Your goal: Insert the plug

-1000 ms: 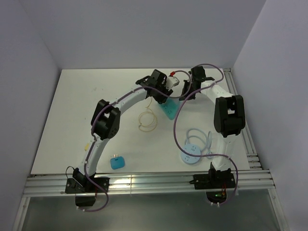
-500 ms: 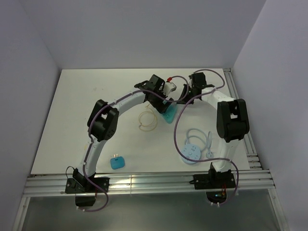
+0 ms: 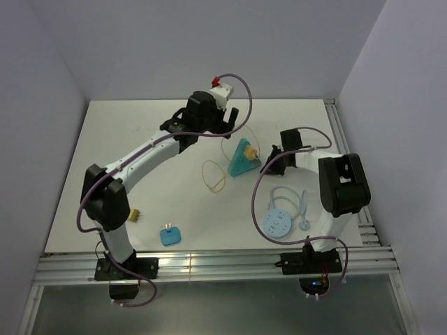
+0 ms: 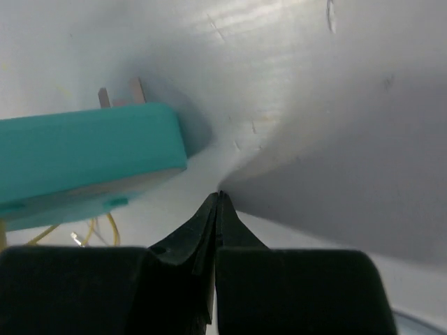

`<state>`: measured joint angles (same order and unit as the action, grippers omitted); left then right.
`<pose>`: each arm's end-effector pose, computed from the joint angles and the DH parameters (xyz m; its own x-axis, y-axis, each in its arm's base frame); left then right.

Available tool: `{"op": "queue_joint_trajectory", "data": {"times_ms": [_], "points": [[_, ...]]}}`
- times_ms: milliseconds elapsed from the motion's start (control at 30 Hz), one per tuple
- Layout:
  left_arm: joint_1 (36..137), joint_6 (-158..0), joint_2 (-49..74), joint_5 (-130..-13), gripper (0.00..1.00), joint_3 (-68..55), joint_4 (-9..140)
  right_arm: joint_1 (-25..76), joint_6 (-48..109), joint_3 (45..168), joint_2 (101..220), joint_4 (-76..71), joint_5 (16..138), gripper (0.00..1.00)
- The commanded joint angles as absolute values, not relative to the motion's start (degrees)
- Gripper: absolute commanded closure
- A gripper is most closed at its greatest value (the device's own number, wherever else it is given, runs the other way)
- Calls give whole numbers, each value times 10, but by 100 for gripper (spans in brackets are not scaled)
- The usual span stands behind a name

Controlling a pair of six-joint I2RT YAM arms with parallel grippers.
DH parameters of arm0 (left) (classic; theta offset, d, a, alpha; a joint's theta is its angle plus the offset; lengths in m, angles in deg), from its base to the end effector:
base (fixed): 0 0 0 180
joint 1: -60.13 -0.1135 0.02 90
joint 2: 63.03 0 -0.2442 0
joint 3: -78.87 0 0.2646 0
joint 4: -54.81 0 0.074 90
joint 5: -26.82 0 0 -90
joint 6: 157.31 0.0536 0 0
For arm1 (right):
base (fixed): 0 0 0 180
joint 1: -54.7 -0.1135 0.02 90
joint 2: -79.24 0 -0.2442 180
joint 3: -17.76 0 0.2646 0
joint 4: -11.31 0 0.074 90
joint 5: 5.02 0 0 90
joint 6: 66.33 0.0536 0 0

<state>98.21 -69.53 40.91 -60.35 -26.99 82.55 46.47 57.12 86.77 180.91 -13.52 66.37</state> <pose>0.3622 -0.2804 0.3038 -0.3651 0.2369 -0.9003 0.5673 0.8234 -0.0134 0.3531 0.0684 0.1046 -0.8647 0.4028 -0.3001 0.2052 0.8287 0.5208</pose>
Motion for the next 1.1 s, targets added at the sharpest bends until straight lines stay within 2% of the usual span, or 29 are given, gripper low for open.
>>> {"op": "queue_joint_trajectory", "data": {"times_ms": [0,333,467,600,800,833,933,1067], "points": [[979,-766,358,-516,1,-238,780,467,600,838,1763,-129,699,100],[972,-837,263,-529,1,-172,786,449,560,883,1718,-160,699,100],[970,-894,246,-429,1,-158,829,443,552,904,1722,-169,660,99],[957,-972,188,-331,0,-117,867,436,550,931,1730,-190,671,96],[856,-1068,130,-350,1,-76,1000,437,529,971,1748,-238,730,77],[840,-1072,120,-364,1,-69,1015,437,527,975,1749,-247,735,68],[775,-1101,100,-391,1,-42,1068,438,522,964,1743,-245,746,55],[693,-1158,74,-427,1,9,1110,438,525,943,1731,-227,735,46]]}}
